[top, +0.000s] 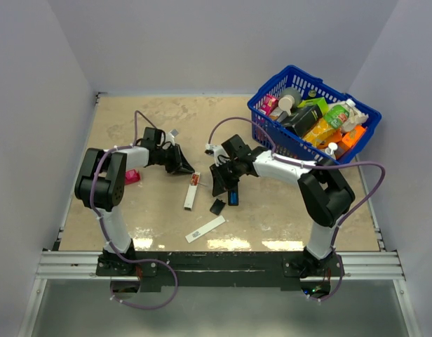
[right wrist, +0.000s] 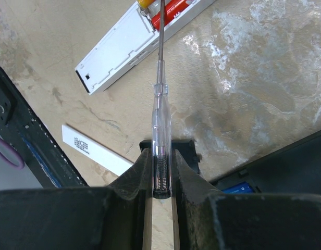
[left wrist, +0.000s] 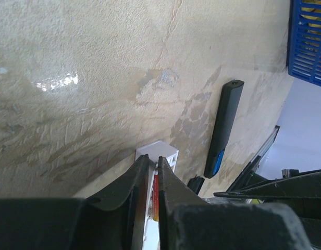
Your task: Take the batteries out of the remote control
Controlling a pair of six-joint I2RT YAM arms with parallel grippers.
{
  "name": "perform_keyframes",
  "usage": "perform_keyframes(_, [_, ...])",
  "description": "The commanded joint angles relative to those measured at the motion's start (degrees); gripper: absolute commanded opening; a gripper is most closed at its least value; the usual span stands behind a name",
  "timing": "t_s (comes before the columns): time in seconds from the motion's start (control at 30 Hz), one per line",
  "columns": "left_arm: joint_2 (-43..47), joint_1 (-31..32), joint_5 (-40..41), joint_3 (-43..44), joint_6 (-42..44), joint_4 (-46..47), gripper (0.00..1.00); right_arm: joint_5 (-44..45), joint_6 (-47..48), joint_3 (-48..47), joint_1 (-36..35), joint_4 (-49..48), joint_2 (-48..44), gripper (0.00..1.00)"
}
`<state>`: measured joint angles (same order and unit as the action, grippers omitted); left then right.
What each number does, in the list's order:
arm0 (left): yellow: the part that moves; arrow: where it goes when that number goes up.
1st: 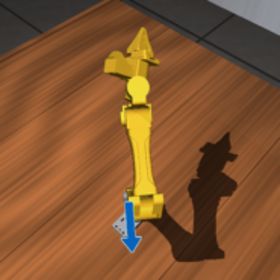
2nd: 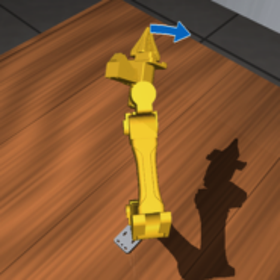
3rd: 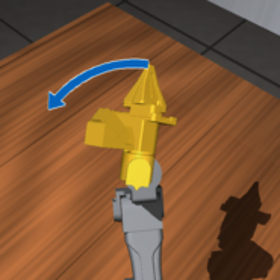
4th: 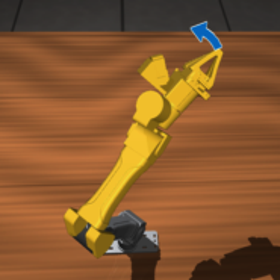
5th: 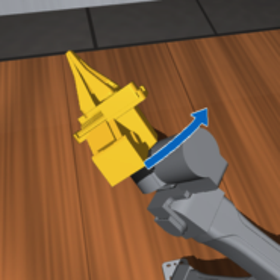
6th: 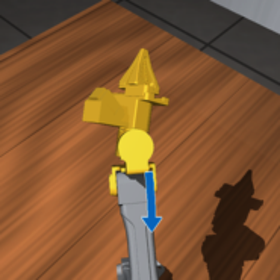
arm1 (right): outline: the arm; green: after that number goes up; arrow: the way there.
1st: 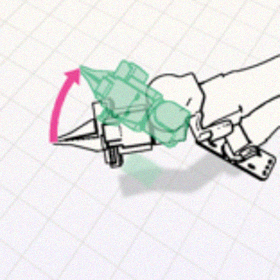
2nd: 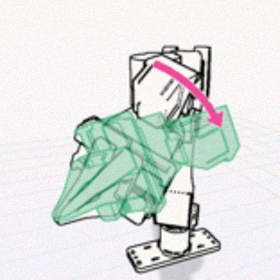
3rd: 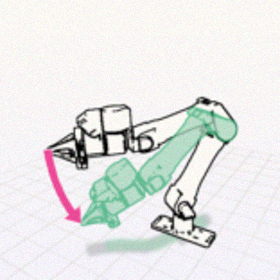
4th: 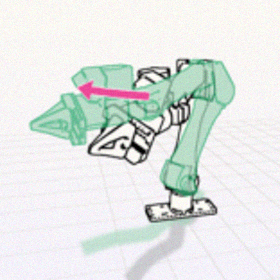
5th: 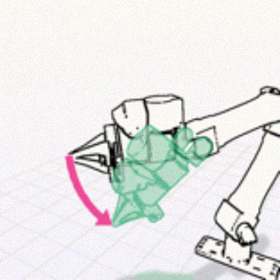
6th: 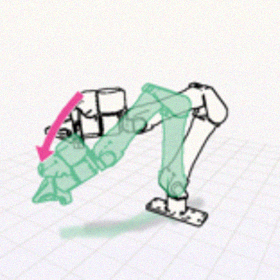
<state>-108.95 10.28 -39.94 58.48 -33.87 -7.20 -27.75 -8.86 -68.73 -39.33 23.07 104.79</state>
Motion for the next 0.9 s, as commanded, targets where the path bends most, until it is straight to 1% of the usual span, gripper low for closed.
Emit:
perform_keyframes(0.0, [1.7, 0.6, 5.2, -1.9, 0.6, -3.6, 0.16, 4.6, -1.6, -0.5, 0.3, -5.1, -3.7, 0.0])
perform_keyframes(0.2, [4.0, 0.6, 6.7, -3.6, 0.0, -4.2, 0.15, 7.0, -3.5, 0.1, 0.2, -5.1, -3.9, 0.0])
perform_keyframes(0.3, [4.3, 0.6, 6.4, -4.3, 0.1, -3.4, 0.15, 6.2, -4.5, 1.6, 0.2, -7.0, -3.8, 0.0])
perform_keyframes(0.43, [4.4, 0.6, 5.8, -5.0, 0.0, -2.6, 0.15, 3.2, -4.8, 3.0, 0.2, -8.8, -3.5, 0.0])
perform_keyframes(0.57, [4.1, 0.6, 5.3, -5.3, -0.1, -1.6, 0.16, -2.0, -4.5, 4.6, 0.1, -11.8, -4.1, 0.0])
perform_keyframes(0.7, [3.7, 0.6, 5.1, -5.3, -0.3, -0.9, 0.16, -6.3, -3.5, 4.6, 0.0, -11.4, -4.1, 0.0])
perform_keyframes(0.87, [2.7, 0.6, 4.9, -4.8, -0.2, -0.4, 0.16, -8.9, -1.4, 4.9, 0.1, -10.6, -4.1, 0.0])
